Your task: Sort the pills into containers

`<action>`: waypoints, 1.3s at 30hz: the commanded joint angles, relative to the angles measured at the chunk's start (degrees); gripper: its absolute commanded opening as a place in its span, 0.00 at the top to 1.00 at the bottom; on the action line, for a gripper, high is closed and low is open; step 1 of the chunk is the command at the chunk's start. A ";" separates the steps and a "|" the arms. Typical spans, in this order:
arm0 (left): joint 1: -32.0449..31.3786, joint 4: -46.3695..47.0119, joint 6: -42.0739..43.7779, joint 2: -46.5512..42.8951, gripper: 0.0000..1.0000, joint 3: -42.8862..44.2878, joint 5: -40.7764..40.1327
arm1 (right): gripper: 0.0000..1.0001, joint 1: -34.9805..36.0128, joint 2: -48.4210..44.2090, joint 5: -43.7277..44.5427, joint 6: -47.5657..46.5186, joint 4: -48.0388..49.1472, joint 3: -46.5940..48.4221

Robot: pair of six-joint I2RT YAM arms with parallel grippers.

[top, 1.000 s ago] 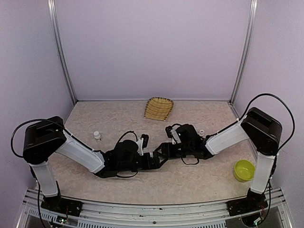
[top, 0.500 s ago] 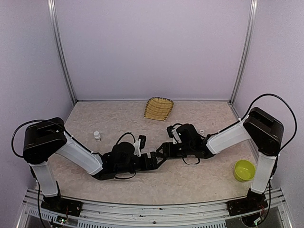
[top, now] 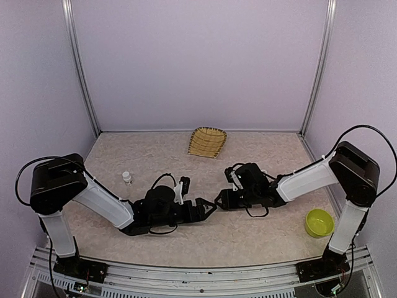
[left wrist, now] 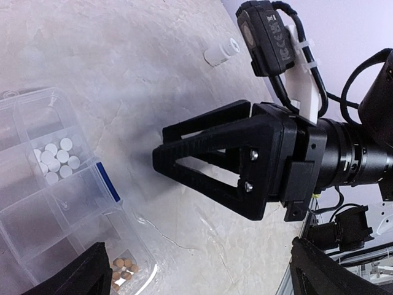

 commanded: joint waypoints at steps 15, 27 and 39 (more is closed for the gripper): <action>0.98 -13.62 1.74 0.26 0.01 4.23 -1.73 | 0.76 -0.22 9.62 -14.57 3.13 7.40 3.72; 1.35 -14.83 2.31 1.58 0.01 5.22 -1.03 | 0.56 -0.53 8.05 -18.01 5.01 10.52 2.90; 2.61 -19.56 8.49 -5.30 0.01 8.49 -2.83 | 0.59 -0.50 9.68 -16.89 4.65 9.57 4.86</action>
